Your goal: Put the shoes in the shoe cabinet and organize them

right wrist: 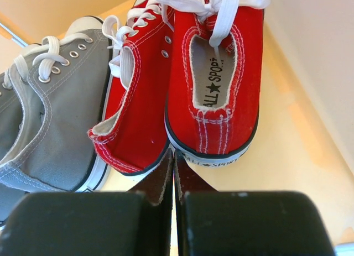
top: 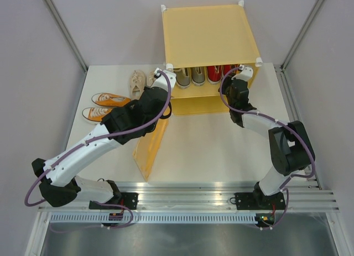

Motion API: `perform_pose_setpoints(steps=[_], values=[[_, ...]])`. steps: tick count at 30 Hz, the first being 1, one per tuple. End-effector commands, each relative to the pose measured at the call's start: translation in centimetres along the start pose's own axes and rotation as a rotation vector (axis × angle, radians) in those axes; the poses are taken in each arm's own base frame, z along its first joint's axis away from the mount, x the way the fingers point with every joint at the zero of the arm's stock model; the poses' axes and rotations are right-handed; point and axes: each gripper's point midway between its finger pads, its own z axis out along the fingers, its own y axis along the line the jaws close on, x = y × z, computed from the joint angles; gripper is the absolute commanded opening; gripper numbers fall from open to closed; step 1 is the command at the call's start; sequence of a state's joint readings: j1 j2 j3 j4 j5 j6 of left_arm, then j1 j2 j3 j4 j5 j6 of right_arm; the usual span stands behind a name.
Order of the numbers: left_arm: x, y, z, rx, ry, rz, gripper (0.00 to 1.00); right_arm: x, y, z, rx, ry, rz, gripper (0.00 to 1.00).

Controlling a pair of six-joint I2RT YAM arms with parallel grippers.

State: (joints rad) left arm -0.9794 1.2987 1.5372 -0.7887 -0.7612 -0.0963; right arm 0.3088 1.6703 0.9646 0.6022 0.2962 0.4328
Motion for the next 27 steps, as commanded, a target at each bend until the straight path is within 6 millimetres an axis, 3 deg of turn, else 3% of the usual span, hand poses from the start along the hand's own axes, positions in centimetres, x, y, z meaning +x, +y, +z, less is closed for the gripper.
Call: perform_pose_setpoints(steps=[1,9,11,12,13,15,16,18,19,21,25,27], values=[[0.6,1.0,-1.1,-0.017,0.006,0.034,0.02,-4.3,-1.7,2.0,0.070,-0.129,0.003,0.01],[0.9,0.3,-0.8,0.009,0.017,0.043,0.03,-3.8,-1.8,1.7,0.049,-0.108,-0.021,0.02],[1.0,-0.1,-0.7,0.023,0.022,0.043,0.16,-4.6,-0.6,0.7,-0.021,-0.121,-0.020,0.07],[1.0,-0.2,-0.7,0.028,0.020,0.041,0.21,-3.9,-0.7,0.1,-0.038,-0.103,-0.027,0.10],[0.9,-0.3,-0.7,0.032,0.020,0.040,0.26,-4.7,-0.1,-0.7,-0.065,-0.116,-0.026,0.16],[0.9,-0.5,-0.7,0.046,0.019,0.036,0.35,-4.0,0.2,-1.9,-0.102,-0.090,-0.032,0.27],[0.7,-0.6,-0.8,0.052,0.015,0.031,0.47,-5.1,0.5,-2.8,-0.116,-0.111,-0.026,0.30],[0.7,-0.8,-0.8,0.064,0.014,0.023,0.57,-4.4,0.2,-4.1,-0.125,-0.084,-0.030,0.36],[0.6,-0.8,-0.8,0.067,0.013,0.022,0.66,-5.6,0.6,-5.1,-0.142,-0.107,-0.023,0.37],[0.4,-0.9,-1.0,0.076,0.009,0.014,0.73,-4.8,0.4,-6.5,-0.156,-0.081,-0.024,0.40],[-0.7,-1.1,-2.1,0.135,-0.023,-0.029,0.85,-5.8,0.6,-9.4,-0.186,-0.078,-0.010,0.44],[-2.0,-0.5,-3.3,0.157,-0.062,-0.079,0.89,-4.6,-0.3,-10.6,-0.167,-0.039,0.004,0.45]])
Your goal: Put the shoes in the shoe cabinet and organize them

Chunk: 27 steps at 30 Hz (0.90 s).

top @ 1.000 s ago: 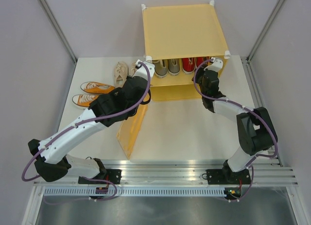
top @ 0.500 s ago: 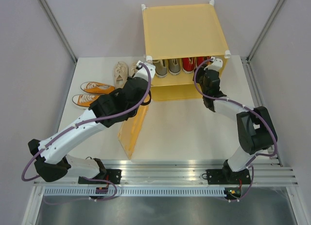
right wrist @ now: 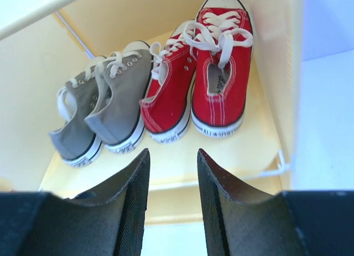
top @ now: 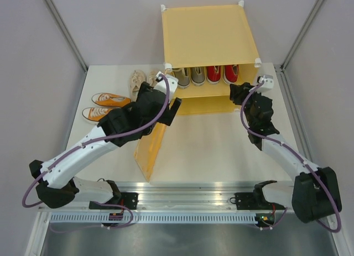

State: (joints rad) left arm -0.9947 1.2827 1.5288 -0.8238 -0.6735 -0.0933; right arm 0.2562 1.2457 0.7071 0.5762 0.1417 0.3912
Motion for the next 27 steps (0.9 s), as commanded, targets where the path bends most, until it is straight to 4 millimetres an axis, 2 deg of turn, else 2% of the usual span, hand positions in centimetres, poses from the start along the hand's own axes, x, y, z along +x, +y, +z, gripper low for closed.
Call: perform_pose_setpoints(steps=[1,2,3,4,5,7,9,10,12,13,16,17,19,20,21,22,23,24,25,26,27], values=[[-3.3,1.2,-3.3,0.068,-0.112,-0.120,0.91,-0.1,0.3,-2.9,-0.025,0.018,0.030,0.44],[-4.0,1.4,-4.1,0.090,-0.137,-0.146,0.95,1.3,-0.4,-3.9,-0.011,0.053,0.033,0.45],[-4.7,1.8,-4.8,0.096,-0.167,-0.173,0.96,1.4,-0.5,-4.6,-0.010,0.058,0.043,0.45],[-5.4,2.9,-6.3,0.101,-0.211,-0.212,0.97,0.3,-0.1,-5.8,-0.024,0.030,0.053,0.45],[-6.0,3.5,-7.1,0.104,-0.241,-0.246,0.97,1.8,-0.8,-6.7,-0.008,0.074,0.053,0.45],[-7.3,5.5,-9.8,0.118,-0.338,-0.327,0.98,1.7,-0.9,-8.6,-0.014,0.074,0.068,0.46],[-7.9,6.6,-11.6,0.138,-0.403,-0.380,0.99,2.7,-1.2,-10.0,-0.018,0.093,0.075,0.46],[-8.7,8.1,-13.5,0.146,-0.477,-0.437,0.99,2.4,-1.2,-10.9,-0.027,0.082,0.079,0.46],[-8.4,9.7,-13.9,0.082,-0.504,-0.484,0.99,3.3,-1.5,-11.9,-0.027,0.098,0.090,0.47],[-7.9,11.4,-13.9,-0.010,-0.503,-0.508,0.99,3.3,-1.4,-12.5,-0.035,0.102,0.095,0.47],[-7.0,12.4,-12.2,-0.152,-0.454,-0.466,1.00,4.0,-1.1,-13.3,-0.061,0.121,0.117,0.47],[-6.6,12.5,-10.7,-0.231,-0.411,-0.426,1.00,4.2,-1.0,-13.5,-0.067,0.129,0.123,0.47],[-6.8,12.3,-9.6,-0.251,-0.381,-0.445,1.00,4.4,-0.9,-13.6,-0.076,0.139,0.125,0.47],[-5.6,12.3,-7.0,-0.277,-0.287,-0.417,1.00,4.6,-0.9,-13.5,-0.075,0.145,0.124,0.47],[-5.2,12.6,-5.9,-0.278,-0.249,-0.444,1.00,5.0,-1.0,-13.4,-0.070,0.158,0.126,0.47],[-5.6,12.0,-4.9,-0.203,-0.227,-0.515,1.00,5.2,-1.1,-13.4,-0.066,0.170,0.125,0.47],[-4.0,14.9,-3.6,-0.286,-0.176,-0.568,1.00,5.3,-1.0,-13.3,-0.066,0.175,0.125,0.47],[-3.3,15.6,-2.3,-0.297,-0.144,-0.606,0.99,5.9,-1.1,-13.3,-0.065,0.195,0.124,0.47],[-2.5,15.3,-1.2,-0.257,-0.113,-0.671,0.99,6.1,-1.1,-13.2,-0.063,0.201,0.125,0.47],[-1.3,17.5,-0.6,-0.312,-0.094,-0.728,0.99,6.4,-1.2,-13.2,-0.060,0.208,0.127,0.47],[-0.5,17.9,0.1,-0.320,-0.073,-0.768,0.99,6.8,-0.9,-13.3,-0.079,0.228,0.128,0.47]])
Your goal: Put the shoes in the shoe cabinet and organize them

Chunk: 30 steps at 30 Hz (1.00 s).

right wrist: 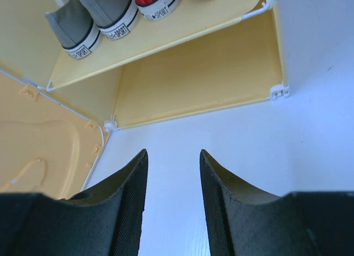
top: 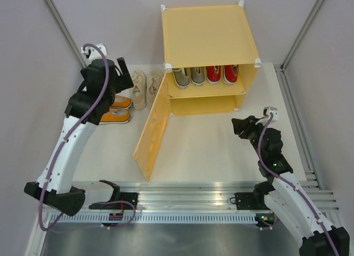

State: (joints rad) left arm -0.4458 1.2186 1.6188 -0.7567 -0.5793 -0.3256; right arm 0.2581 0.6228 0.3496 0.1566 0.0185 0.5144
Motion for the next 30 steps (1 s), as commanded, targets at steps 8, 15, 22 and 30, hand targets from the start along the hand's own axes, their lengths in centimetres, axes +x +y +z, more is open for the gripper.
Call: perform_pose_setpoints(steps=[8,15,22,30], values=[[10.5,6.1,9.1,-0.155,0.376,-0.460,0.99,2.0,1.2,0.0,-0.071,0.074,0.038,0.48],[16.3,8.3,14.2,-0.287,0.462,-0.604,0.96,2.7,0.9,0.2,-0.057,0.102,0.046,0.48],[18.4,9.9,17.3,-0.395,0.466,-0.648,0.95,3.1,1.1,0.4,-0.067,0.122,0.059,0.48],[20.6,10.7,19.4,-0.451,0.479,-0.681,0.93,3.5,1.2,0.7,-0.070,0.135,0.069,0.48]])
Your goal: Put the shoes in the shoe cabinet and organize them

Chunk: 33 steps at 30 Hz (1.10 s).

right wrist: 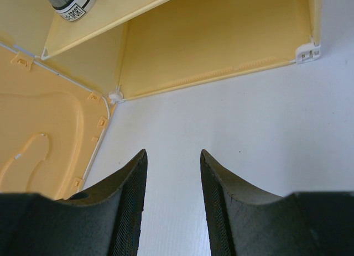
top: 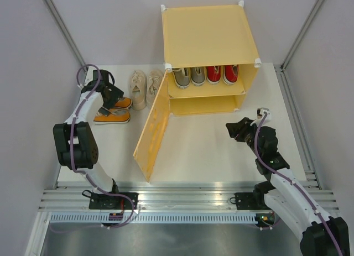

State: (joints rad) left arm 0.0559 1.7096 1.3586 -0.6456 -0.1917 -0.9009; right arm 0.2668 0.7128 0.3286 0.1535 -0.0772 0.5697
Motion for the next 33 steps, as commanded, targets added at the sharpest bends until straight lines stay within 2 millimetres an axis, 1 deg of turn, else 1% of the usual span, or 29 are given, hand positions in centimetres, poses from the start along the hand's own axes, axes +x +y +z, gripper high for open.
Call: perform_pose_setpoints(steps=[1,5,6,8,9,12,14,19,21,22,23,26,28,29,33], values=[[-1.9,-1.1,1.0,0.011,-0.063,-0.086,0.93,-0.5,1.0,0.2,-0.040,-0.015,0.010,0.48],[-1.3,-1.0,2.3,0.002,-0.053,-0.089,0.86,-0.4,1.0,0.3,-0.040,-0.009,0.012,0.48],[-1.1,-0.9,2.7,-0.001,-0.047,-0.088,0.82,-0.5,1.0,0.4,-0.042,-0.012,0.012,0.48],[-0.5,-0.8,3.6,-0.007,-0.030,-0.085,0.78,-0.3,0.9,0.4,-0.039,-0.008,0.011,0.48],[-0.2,-0.7,4.1,-0.012,-0.020,-0.084,0.70,-0.4,0.9,0.5,-0.038,-0.012,0.012,0.48],[1.0,-0.4,5.3,-0.017,0.017,-0.075,0.62,-0.2,0.8,0.6,-0.037,-0.004,0.014,0.48],[1.9,0.3,6.2,-0.030,0.039,-0.072,0.60,0.0,0.8,0.6,-0.035,0.002,0.016,0.48],[3.9,1.8,7.3,-0.051,0.073,-0.065,0.58,-0.1,0.8,0.7,-0.037,0.000,0.018,0.48],[4.4,2.4,7.7,-0.063,0.077,-0.067,0.57,0.0,0.8,0.7,-0.039,0.001,0.019,0.48],[4.6,2.7,7.8,-0.070,0.080,-0.065,0.45,0.0,0.8,0.6,-0.040,0.000,0.019,0.48],[4.7,2.8,8.0,-0.074,0.083,-0.060,0.37,-0.1,0.9,0.6,-0.043,-0.002,0.020,0.48],[4.8,3.1,7.9,-0.081,0.081,-0.050,0.16,0.0,0.9,0.6,-0.042,0.000,0.020,0.48],[4.5,2.9,7.6,-0.068,0.076,-0.040,0.06,-0.1,0.9,0.5,-0.044,-0.006,0.020,0.48],[4.6,3.0,7.3,-0.064,0.078,-0.030,0.02,-0.2,0.9,0.5,-0.044,-0.006,0.020,0.48],[4.2,2.7,5.6,-0.029,0.071,-0.003,0.02,-0.3,1.0,0.3,-0.048,-0.015,0.019,0.49]])
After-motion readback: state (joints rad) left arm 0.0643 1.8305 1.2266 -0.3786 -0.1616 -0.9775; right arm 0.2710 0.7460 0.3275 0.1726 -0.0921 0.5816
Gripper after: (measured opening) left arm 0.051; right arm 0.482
